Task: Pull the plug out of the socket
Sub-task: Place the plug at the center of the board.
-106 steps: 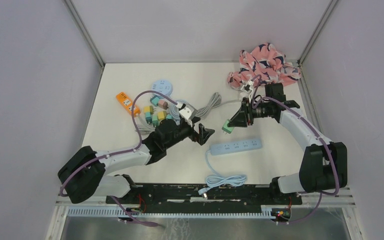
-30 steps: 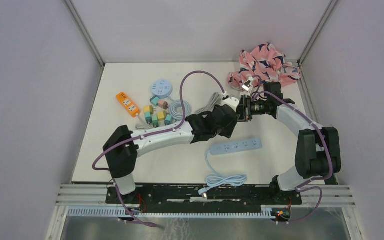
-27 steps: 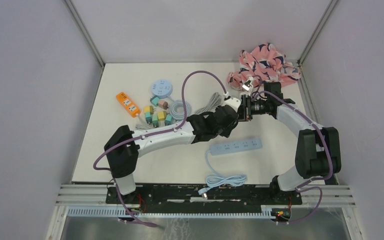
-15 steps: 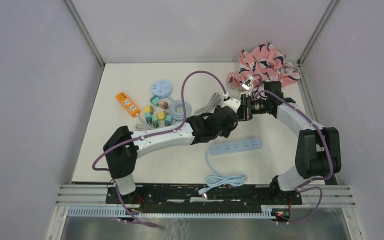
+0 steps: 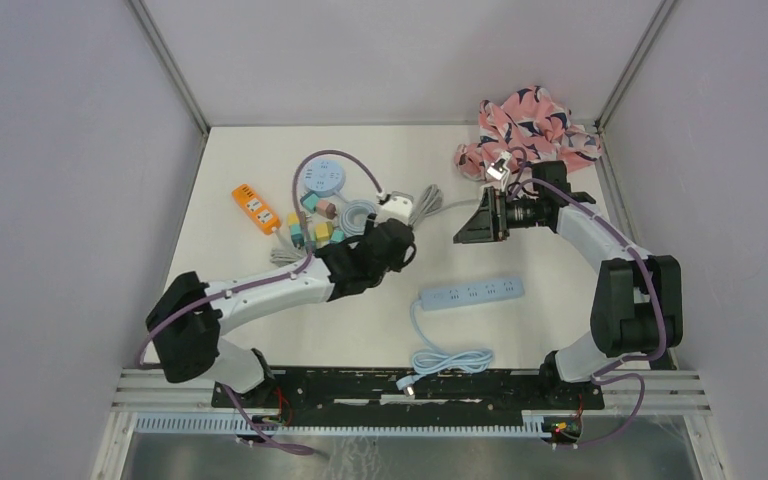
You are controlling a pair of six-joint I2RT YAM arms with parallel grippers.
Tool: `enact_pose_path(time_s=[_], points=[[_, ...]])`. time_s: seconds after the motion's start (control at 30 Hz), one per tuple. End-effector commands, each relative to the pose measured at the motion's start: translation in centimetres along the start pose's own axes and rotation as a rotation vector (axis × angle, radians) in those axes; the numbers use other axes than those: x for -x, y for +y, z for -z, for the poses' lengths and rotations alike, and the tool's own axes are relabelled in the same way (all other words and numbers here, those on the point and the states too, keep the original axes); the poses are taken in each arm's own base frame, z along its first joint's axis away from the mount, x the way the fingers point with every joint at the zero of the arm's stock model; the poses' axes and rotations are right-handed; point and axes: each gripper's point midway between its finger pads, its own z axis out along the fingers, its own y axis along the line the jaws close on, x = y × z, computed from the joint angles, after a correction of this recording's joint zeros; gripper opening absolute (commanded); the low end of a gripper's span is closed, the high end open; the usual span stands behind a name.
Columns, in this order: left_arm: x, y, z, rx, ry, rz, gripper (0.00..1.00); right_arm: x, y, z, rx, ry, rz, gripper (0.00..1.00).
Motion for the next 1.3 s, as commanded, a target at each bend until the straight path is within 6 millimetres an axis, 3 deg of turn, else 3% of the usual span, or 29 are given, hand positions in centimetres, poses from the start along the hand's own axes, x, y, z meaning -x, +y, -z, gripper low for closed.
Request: enact_pose_path(time_s=[0.0, 0.2, 0.4, 0.77, 1.07, 1.27], points=[[2.3, 6.8, -0.1, 0.108, -0.097, 0.282, 0.03, 1.3, 1.4, 0.8, 0.02, -0.026, 0.095, 1.0], [-0.2, 15.0, -1.1, 0.208, -0.116, 0.544, 0.03, 1.5, 0.9, 1.1, -0.002, -0.035, 0.102, 0.99], [-2.0, 18.8, -1.9, 0.288, -0.084, 0.621, 0.04, 1.7, 0.7, 1.4, -0.006, -0.042, 0.096, 1.0], [-4.9, 21.3, -4.5, 0.412, 0.05, 0.662, 0.24, 1.6, 0.6, 1.4, -0.003, -0.04, 0.089, 1.0], [-5.7, 21.2, -5.8, 0.414, 0.132, 0.662, 0.68, 1.6, 0.7, 1.4, 0.001, -0.039, 0.09, 1.0], [-4.5, 20.4, -5.0, 0.349, 0.124, 0.66, 0.87, 1.6, 0.8, 1.5, 0.001, -0.036, 0.098, 1.0]])
